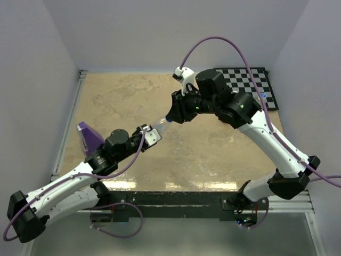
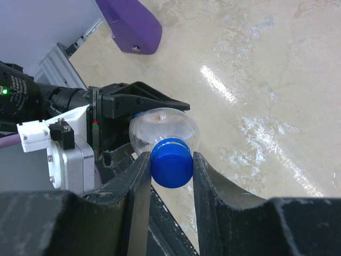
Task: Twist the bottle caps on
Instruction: Screw the bottle cap onto the plastic bottle.
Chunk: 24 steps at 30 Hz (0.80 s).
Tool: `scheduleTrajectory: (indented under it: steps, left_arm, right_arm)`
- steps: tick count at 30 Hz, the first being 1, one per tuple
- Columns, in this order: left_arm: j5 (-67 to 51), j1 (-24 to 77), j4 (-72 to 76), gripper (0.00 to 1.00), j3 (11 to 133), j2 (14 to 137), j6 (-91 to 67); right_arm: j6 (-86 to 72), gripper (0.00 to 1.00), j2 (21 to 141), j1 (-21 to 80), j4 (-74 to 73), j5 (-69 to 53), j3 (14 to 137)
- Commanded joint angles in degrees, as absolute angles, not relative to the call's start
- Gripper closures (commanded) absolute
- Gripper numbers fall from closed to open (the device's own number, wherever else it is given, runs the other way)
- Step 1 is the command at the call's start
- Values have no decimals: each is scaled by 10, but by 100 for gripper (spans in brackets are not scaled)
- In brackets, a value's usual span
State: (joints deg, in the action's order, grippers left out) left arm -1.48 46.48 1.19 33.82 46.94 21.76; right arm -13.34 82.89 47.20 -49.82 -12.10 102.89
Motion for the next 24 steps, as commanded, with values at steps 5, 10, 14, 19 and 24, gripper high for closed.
scheduleTrajectory:
  steps: [5, 10, 14, 19, 24]
  left_arm:
    - [-116, 490, 177, 60, 333, 436, 292]
    - [-117, 490, 191, 60, 317, 418, 300]
    - [-120, 490, 203, 60, 310, 408, 287]
    - [-127, 490, 224, 60, 302, 411, 271]
    - [-111, 490, 229, 62, 313, 428, 267]
  right_arm:
    - [-81, 100, 860, 481, -552, -179, 1038]
    - [-36, 100, 854, 474, -557, -219, 1036]
    - [-27, 100, 846, 467, -538, -259, 1016]
    - [-23, 100, 840, 462, -516, -294, 993]
    - [-50, 100, 857, 462, -532, -240, 1009]
